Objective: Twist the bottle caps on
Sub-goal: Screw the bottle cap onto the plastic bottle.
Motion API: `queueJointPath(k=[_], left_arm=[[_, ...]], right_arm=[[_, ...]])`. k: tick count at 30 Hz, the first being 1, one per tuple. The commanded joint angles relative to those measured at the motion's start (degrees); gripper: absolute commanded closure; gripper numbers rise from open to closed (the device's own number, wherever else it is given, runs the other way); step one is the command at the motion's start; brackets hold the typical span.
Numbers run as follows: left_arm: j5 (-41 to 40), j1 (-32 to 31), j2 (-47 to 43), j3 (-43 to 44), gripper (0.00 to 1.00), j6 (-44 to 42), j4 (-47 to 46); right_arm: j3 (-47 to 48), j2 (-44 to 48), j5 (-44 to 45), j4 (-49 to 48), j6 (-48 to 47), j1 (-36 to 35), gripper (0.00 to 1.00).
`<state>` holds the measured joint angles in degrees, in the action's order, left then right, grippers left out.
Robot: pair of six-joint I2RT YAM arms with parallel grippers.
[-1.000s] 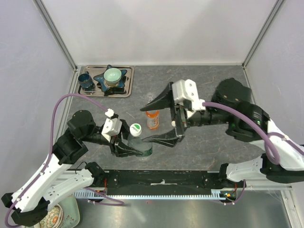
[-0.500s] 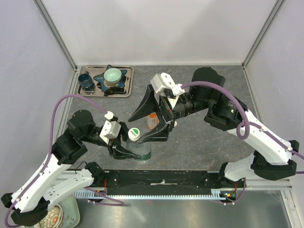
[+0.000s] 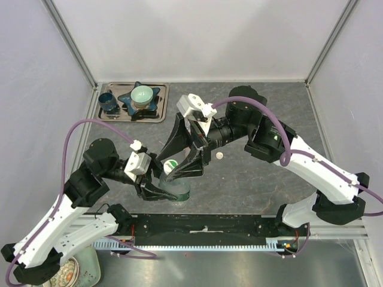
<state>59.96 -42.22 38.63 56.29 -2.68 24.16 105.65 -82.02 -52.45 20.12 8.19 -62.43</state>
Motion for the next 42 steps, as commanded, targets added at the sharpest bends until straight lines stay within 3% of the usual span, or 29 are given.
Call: queueJointPath(k=[1,7,10,16,21,27,33,38,42], left_arm=[[-0.7,0.1,-0.5,1.8,0.47,-1.3,-0.5],[-1.4,0.1,-0.6,1.6,0.47,-1.1,-0.9],[-2.4,0.1,-0.8,1.6,0.47,-1.2,-1.1],[-7.7,0.2,-1.1,1.7,0.5,-1.3,-1.7],[-17.4,0.3,-1.5,1.7,0.5,-2.9,-1.7],[-24.5,0.3,-1.8,1.0,0.5,-2.4,-2.6],[-21.1,0.5,-2.0,0.4,0.48,0.8,-3.2],[-16.1,0.6,-2.2,-1.1,0.37,5.9,-6.6],[-19.9,0.7,-2.0,-1.4,0.4,6.6,-7.2]], right_arm=[[-0.5,0.5,-2.1,-3.9,1.7,0.3,0.38],[-2.5,0.9,-2.7,-6.3,2.8,0.4,0.54],[-3.7,1.3,-2.8,-7.8,3.9,0.5,0.72],[-6.3,2.7,0.3,-8.3,4.0,0.9,0.99],[-9.1,6.2,7.3,-5.5,3.2,2.6,1.0],[-9.7,7.4,22.6,0.5,0.1,2.8,1.0],[-11.9,7.4,25.8,-3.7,1.9,2.7,1.0],[-12.8,6.9,23.6,-7.9,3.1,2.6,1.0],[-12.7,6.3,27.1,-8.5,3.5,2.2,1.0]])
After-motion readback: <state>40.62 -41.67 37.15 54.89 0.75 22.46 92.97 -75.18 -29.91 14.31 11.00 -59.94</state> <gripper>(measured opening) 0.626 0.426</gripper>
